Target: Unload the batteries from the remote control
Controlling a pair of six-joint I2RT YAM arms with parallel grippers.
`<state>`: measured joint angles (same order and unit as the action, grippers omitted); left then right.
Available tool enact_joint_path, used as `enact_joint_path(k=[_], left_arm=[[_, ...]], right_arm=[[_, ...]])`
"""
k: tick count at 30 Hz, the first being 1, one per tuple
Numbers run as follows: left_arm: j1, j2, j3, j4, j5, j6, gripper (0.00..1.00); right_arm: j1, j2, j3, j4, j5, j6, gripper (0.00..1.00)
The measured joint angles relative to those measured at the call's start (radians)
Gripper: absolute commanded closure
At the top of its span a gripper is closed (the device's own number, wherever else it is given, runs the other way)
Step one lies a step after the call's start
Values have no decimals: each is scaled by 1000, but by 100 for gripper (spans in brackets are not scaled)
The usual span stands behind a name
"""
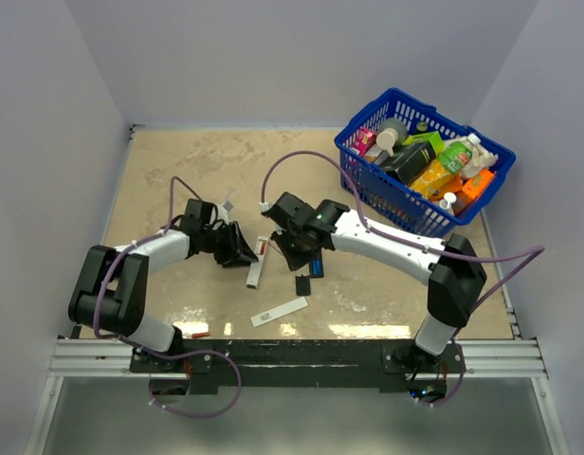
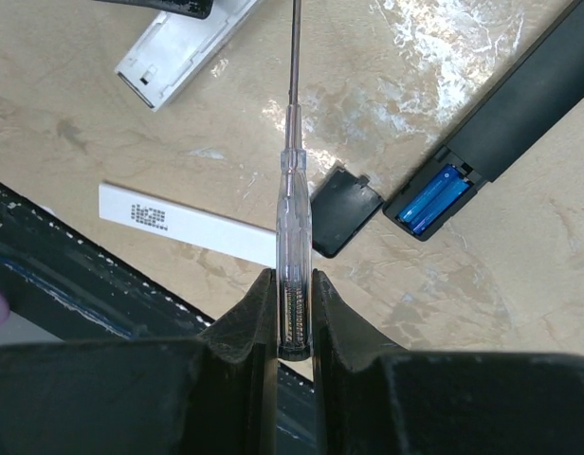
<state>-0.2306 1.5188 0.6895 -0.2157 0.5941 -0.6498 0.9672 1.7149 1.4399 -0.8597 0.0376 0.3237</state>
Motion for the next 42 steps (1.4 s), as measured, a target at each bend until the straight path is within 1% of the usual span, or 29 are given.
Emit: enact_joint_path(k=[4,12,16,21,24,27,30,34,38,40,42], left_arm=[[-5,-39,-47,39,26,-41,62],[-38,-67,-95,95,42,-77,61],[-40,-110,-100,86,36,-84,57],[-39,-236,-47,44,13,-53,53],[-39,-303,17,27,-5,35,50],[-38,-390,24,60,32,150,48],[-44,-516,-20,140,72,284,43],[-68,-715,-95,206,144,549,42],[-137,-763,-99,202,189,781,42],[-194,-761,-99,163,203,914,41],[-226,-751,-99,112,206,1017,41]], right_arm=[[-2,-1,0,3,-3,-3,100],[-6,-1,0,8,-5,-4,100],[-7,-3,0,8,-12,-4,100],[-8,-48,-21,20,-37,-11,100],[-9,-82,-27,21,-60,-19,100],[-15,-109,-42,40,-101,-26,100],[-26,-133,-65,55,-153,-31,100],[-43,-153,-84,77,-215,-37,100],[-51,-180,-109,99,-278,-42,100],[-52,-198,-120,111,-310,-44,100],[-52,-212,-125,119,-334,-44,100]])
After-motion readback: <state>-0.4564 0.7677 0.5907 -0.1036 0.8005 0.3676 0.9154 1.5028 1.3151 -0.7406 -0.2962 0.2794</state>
